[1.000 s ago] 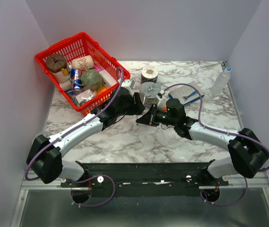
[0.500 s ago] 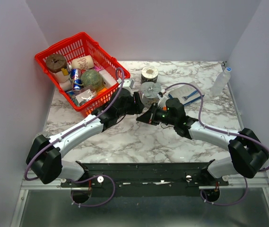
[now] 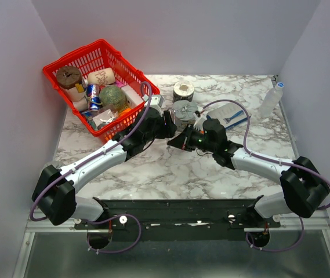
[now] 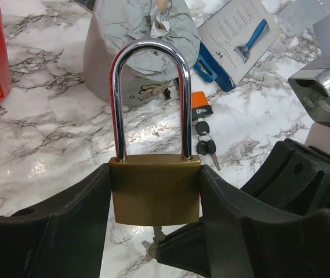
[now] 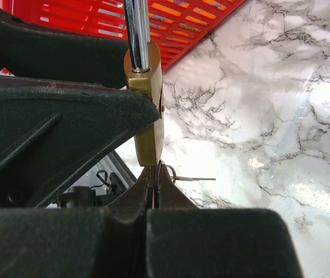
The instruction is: Unlock with the key
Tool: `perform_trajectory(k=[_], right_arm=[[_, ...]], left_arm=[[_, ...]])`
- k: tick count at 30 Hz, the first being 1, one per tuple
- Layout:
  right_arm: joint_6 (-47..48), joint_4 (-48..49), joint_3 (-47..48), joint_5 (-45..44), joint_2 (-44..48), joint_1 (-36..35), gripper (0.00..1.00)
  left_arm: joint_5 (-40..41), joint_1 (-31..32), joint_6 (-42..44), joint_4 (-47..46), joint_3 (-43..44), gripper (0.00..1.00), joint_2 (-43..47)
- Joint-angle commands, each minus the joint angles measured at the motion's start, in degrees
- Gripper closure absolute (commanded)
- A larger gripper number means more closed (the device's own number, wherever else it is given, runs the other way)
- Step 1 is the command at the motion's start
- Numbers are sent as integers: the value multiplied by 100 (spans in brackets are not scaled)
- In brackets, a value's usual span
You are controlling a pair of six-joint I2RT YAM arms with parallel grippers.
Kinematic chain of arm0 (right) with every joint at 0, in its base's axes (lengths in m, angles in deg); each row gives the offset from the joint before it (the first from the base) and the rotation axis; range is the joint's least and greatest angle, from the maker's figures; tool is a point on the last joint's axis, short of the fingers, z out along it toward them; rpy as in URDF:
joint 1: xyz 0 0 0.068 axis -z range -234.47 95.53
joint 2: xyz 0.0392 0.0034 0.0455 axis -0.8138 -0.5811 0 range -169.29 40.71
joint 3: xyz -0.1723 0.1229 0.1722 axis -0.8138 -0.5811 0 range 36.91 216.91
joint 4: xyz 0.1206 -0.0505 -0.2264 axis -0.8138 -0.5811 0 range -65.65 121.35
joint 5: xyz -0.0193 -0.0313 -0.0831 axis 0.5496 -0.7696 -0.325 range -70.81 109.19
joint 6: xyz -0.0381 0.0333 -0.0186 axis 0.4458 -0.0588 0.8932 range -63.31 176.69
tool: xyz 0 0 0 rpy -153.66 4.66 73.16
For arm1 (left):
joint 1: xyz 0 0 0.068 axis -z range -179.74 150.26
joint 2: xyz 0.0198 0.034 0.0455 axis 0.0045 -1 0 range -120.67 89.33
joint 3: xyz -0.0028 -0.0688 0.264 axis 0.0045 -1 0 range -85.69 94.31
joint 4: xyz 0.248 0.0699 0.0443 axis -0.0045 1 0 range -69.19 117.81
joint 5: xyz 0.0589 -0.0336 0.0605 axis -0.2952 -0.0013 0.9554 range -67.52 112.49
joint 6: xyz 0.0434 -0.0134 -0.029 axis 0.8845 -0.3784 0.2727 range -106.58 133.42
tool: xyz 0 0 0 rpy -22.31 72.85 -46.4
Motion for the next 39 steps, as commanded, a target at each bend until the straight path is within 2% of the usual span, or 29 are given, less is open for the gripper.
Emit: perform_trajectory(k=[1,21,39], right_arm=[[174,804,120,-1137,-62,140,99],[1096,1463,-231,-1777,360,140,99],[1870,2887,-601,-1700,817,132,99]], left_arm=[[-432,111,-129,154,-39,100,189],[-916,111,-226,110,-4,100,66],[-1223,199,-296,4,-13,100,-154]])
